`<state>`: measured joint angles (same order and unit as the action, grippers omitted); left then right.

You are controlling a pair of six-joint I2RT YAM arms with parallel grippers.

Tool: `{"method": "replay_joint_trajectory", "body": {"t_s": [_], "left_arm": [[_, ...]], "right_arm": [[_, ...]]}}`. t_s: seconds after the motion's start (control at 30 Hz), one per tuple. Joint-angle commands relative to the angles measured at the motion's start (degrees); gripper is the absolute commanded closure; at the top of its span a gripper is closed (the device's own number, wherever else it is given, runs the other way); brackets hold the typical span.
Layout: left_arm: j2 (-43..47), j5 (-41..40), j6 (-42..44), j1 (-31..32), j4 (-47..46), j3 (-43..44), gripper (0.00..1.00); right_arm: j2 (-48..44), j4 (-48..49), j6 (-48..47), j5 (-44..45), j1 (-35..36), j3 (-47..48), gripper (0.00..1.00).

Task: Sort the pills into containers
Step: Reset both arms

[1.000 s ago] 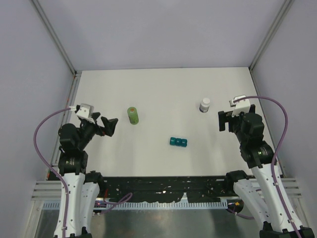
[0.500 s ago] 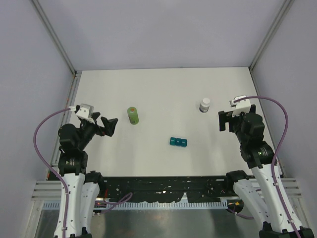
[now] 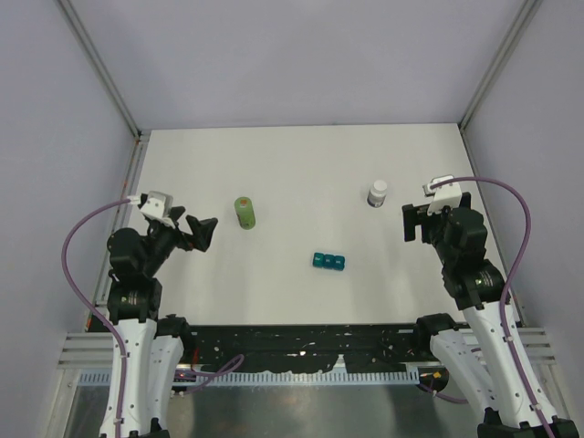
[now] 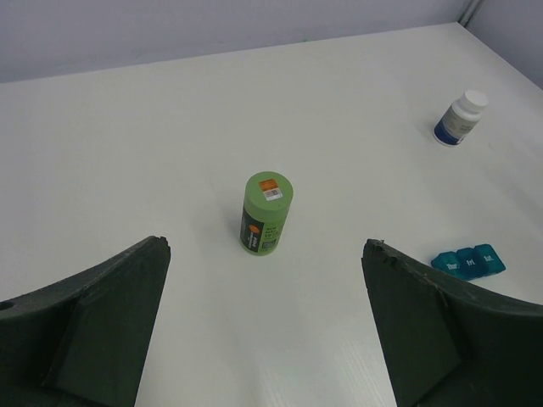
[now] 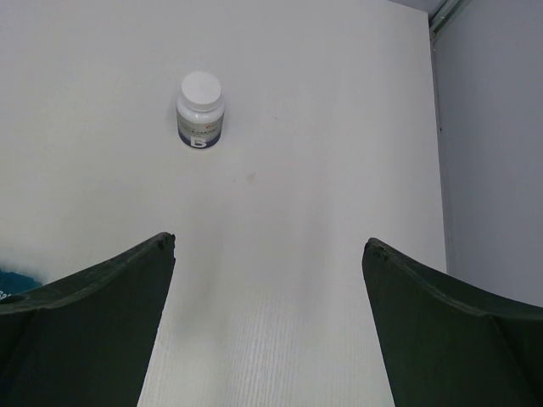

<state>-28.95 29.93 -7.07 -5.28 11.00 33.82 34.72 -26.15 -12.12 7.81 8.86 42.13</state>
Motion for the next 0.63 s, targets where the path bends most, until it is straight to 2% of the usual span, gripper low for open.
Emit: {"method": "replay_joint_trajectory", "body": {"t_s": [0.0, 0.37, 0.6], "left_arm": [[0.8, 0.8, 0.4, -0.3, -2.0, 1.1, 0.0], [1.6, -1.4, -5.8, -0.3, 0.9, 4.1, 0.0], [1.8, -1.4, -5.4, -0.2, 0.5, 4.5, 0.0]], "right_arm": [[-1.1, 2.2, -0.5, -0.2, -0.3, -0.3, 0.05], [-1.4, 2.1, -0.5, -0.1, -0.3, -0.3, 0.05], [-1.3, 2.1, -0.5, -0.1, -0.4, -0.3, 0.05]]}}
